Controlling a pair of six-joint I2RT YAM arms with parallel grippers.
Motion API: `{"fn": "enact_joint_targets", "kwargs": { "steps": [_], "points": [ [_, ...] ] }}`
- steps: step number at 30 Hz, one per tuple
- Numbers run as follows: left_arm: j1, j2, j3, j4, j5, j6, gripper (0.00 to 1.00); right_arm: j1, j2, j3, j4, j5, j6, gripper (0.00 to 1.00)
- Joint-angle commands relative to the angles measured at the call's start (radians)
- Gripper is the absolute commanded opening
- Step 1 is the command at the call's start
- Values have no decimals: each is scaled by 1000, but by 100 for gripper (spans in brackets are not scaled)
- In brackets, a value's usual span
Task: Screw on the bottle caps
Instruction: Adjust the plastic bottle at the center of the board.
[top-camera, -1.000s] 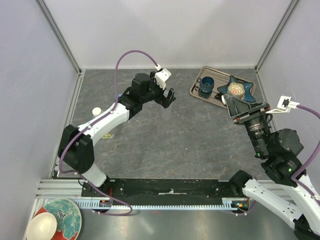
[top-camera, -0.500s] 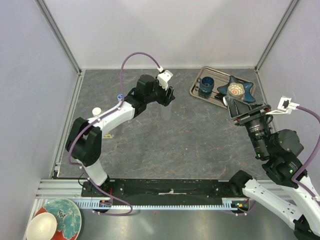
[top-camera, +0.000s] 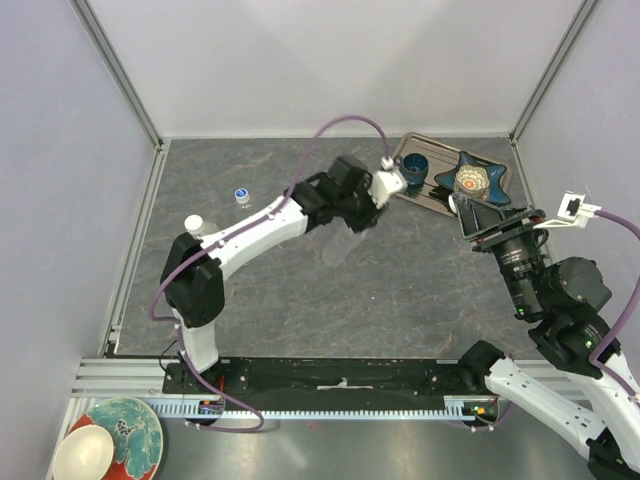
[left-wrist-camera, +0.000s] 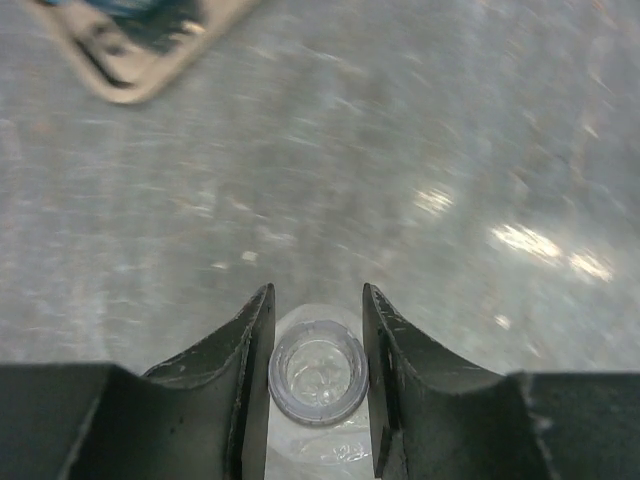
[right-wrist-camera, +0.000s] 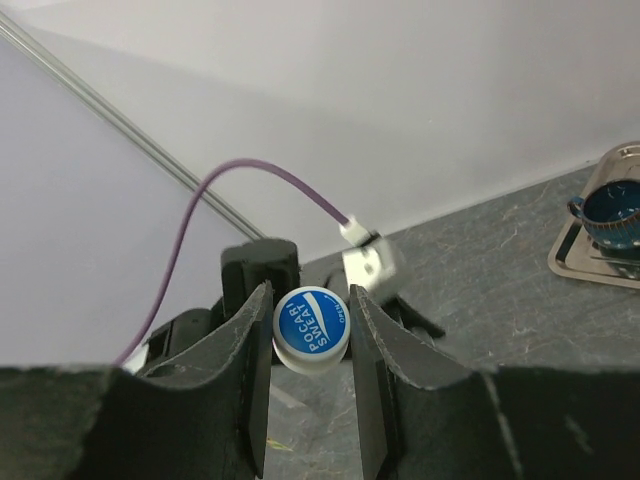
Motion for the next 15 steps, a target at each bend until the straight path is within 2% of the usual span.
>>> {"fn": "enact_joint_targets", "kwargs": {
  "steps": [1,5,11,14,15],
  "points": [
    [-110,19,37,-341,-26,87,2,3,10,88,-17,29,-38,25],
    [-192,61,33,-440,9,72,2,3,15,124,-54,38,-42,25],
    [-245,114,3,-431,137,70,2,3,35,156,-109,52,-26,25],
    [-266,123,-35,-365,159,55,13,3,88,232,-144,36,-37,25],
    [-271,128,-46,-345,157,58,22,3,101,240,-146,33,-37,25]
  ]
}}
